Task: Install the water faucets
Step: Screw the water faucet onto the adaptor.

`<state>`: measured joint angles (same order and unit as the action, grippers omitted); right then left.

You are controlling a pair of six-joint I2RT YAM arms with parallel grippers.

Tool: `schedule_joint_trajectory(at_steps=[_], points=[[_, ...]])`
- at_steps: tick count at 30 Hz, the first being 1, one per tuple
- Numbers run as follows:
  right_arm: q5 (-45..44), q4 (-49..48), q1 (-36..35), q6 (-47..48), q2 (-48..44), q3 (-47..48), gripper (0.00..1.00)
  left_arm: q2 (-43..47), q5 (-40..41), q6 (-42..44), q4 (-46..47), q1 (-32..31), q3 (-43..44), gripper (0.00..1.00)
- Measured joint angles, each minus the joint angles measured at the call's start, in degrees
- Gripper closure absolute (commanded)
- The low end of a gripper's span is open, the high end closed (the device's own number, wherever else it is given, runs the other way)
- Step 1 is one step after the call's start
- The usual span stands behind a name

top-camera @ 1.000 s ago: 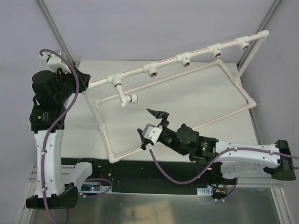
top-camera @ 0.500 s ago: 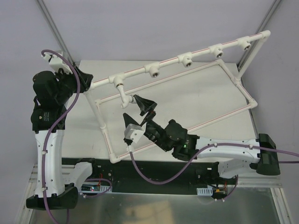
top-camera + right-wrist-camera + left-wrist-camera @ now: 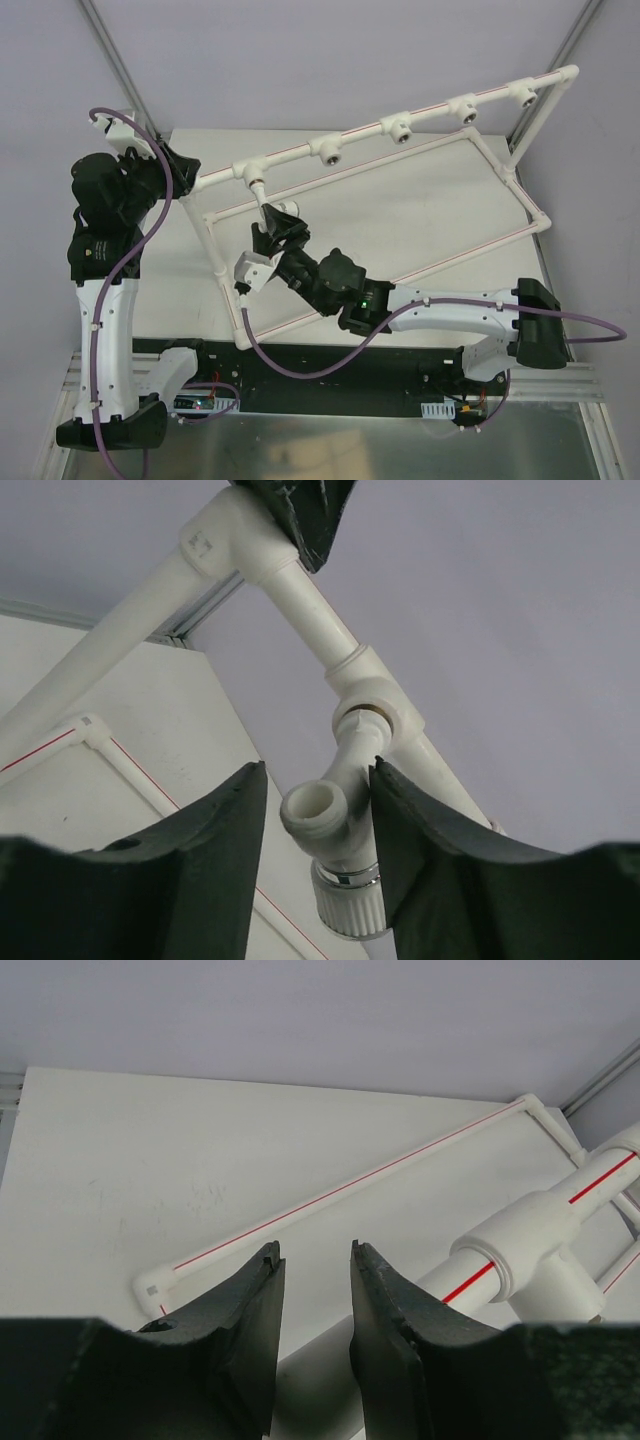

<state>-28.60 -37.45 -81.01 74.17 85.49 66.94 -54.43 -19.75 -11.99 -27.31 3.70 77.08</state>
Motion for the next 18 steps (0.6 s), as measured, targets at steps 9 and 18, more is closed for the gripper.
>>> schedule_joint_trajectory(at_steps=[9, 18], points=[[-4.39, -1.68, 1.29, -2.01, 0.17, 0.68, 0.99, 0.24, -0.70, -0.02, 1.42, -0.04, -0.94, 0.65], [-4.07, 1.03, 3.04, -28.59, -2.82, 0.26, 1.00, 0.11, -1.88, -0.07, 1.60, -0.33, -1.07, 0.64]])
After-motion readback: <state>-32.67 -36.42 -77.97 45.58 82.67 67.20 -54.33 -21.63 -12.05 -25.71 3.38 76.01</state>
